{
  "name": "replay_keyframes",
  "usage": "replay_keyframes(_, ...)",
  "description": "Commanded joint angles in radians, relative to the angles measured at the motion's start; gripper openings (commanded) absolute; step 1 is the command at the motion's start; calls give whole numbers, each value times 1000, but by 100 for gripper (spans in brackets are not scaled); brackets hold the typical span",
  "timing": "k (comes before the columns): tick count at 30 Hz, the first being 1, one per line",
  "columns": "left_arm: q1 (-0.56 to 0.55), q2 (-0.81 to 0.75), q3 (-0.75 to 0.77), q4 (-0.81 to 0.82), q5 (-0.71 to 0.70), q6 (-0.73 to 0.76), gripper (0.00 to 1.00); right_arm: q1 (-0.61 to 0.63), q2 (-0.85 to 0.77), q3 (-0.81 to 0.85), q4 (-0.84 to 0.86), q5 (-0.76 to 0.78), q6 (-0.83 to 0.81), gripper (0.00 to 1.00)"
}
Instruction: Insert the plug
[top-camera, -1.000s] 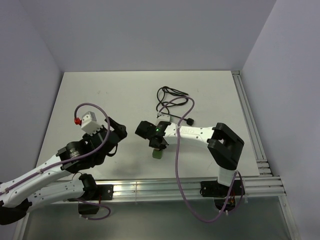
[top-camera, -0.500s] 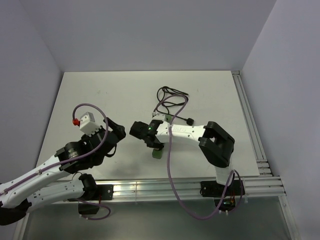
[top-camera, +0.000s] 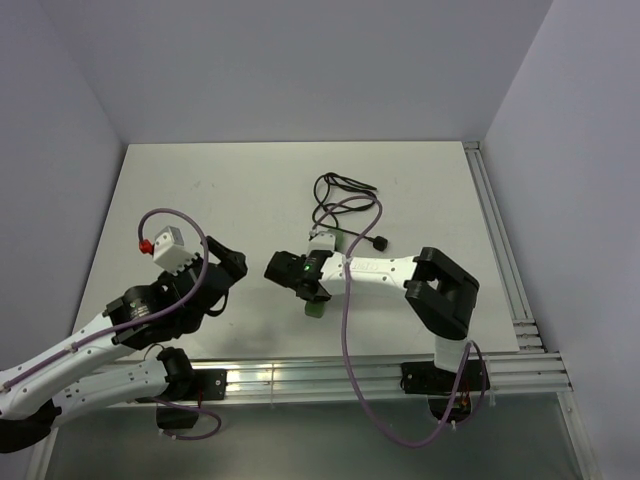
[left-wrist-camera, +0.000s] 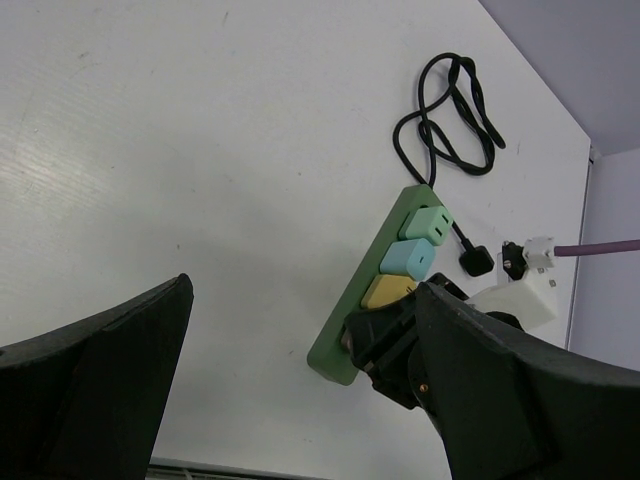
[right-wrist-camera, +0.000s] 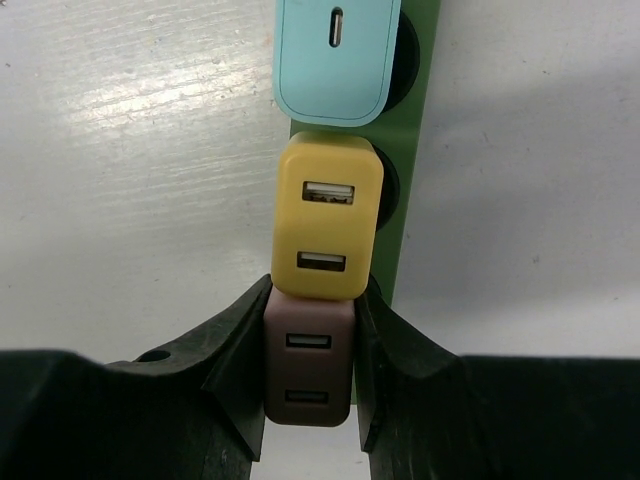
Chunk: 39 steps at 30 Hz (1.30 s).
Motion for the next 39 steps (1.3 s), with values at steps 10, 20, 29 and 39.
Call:
replay_keyframes(10,0,-2,58,-70,-33,-43,98,-4,187,171,-204,-28,-87,25)
replay_keyframes(20,0,-23,61,-93,-33,-67,99,-14,-192,92,-207,32,-125,91)
replay_keyframes(29,2,-113,3,137,132,255,99,6,-859,-295,108,-11,-410,87)
replay_keyframes(39,2,-437,-359,555,473,247,99,4,-1234,-682,330,26,-412,100)
